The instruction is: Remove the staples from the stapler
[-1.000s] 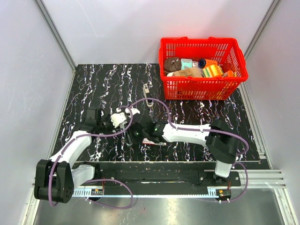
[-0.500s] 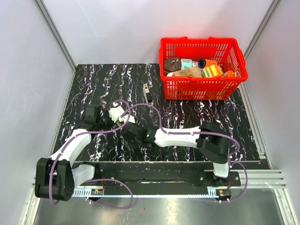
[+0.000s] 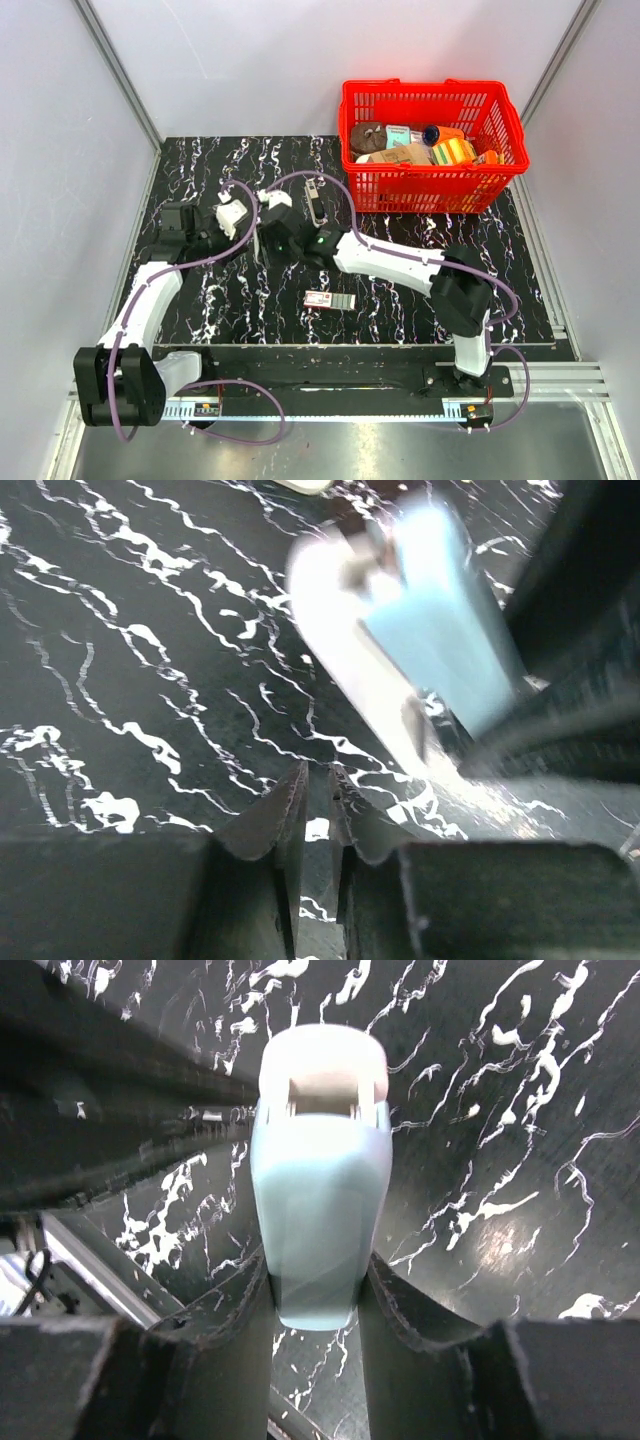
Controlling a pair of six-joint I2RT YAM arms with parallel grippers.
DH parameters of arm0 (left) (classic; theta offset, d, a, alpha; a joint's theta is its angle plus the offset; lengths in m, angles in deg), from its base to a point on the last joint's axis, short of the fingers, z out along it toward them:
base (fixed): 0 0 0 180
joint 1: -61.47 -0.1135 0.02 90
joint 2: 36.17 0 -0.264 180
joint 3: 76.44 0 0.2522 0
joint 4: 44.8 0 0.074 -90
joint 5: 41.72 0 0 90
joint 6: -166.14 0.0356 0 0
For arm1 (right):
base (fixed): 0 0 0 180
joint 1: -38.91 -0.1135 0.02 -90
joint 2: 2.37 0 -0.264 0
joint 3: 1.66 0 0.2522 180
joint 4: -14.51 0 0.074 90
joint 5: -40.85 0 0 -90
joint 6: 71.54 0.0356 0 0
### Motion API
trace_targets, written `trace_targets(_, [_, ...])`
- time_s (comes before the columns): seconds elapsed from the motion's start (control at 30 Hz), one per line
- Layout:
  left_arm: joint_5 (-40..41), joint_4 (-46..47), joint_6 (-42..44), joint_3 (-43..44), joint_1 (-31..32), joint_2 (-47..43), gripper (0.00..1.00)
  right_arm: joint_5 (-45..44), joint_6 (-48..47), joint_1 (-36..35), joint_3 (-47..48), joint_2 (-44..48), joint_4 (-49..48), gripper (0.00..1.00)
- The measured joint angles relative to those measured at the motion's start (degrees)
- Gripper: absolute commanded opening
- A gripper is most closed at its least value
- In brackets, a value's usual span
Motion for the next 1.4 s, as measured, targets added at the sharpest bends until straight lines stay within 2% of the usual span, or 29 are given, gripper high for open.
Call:
trace_targets(0.2, [-5.66,-5.92,2.60,0.07,-3.89,0.15,0.22,1.81,-0.13,3.58,5.84,-0.59,1.42,0.00])
trace_targets(0.37, [-8.50,-7.58,1.77,0.74,-9.42,0.81,0.34,3.15,-0.98,4.85,12.22,-4.26,6.58,0.00])
trace_targets(0.57, [-8.81,-6.08,-3.32,2.62,-14.21,1.57,0.45,5.14,-2.89,5.51,31.32,-19.37,21.92,0.00])
trace_targets(0.77, [-8.35,-4.83,-8.02,2.64,-14.21,0.42,0.47,6.38,-4.11,5.53,51.19,-35.01,37.44,0.00])
trace_targets(0.87, [-8.15,-4.48,-9.31,2.64,-14.21,-0.35,0.48,6.86,-4.28,5.57,55.49,-38.71,41.68,0.00])
trace_targets(0.9, [-8.11,-4.42,-9.53,2.64,-14.21,-0.59,0.48,6.99,-4.28,5.60,55.89,-39.15,42.64,0.02])
trace_targets(0.97, [-8.00,-4.26,-9.99,2.64,-14.21,-1.03,0.48,7.67,-4.22,5.79,56.63,-39.56,43.50,0.17])
trace_targets(1.1, [-8.04,-3.63,-10.67,2.64,-14.21,-2.25,0.49,8.76,-3.65,6.40,56.89,-39.85,44.35,0.28])
trace_targets(1.2, [-8.22,-3.23,-11.34,2.64,-14.21,-3.04,0.49,9.55,-3.21,6.75,57.00,-40.02,44.35,0.42])
trace_targets(1.4, [-8.33,-2.47,-12.52,2.62,-14.21,-3.13,0.50,9.79,-2.64,6.80,57.02,-40.70,43.39,0.56])
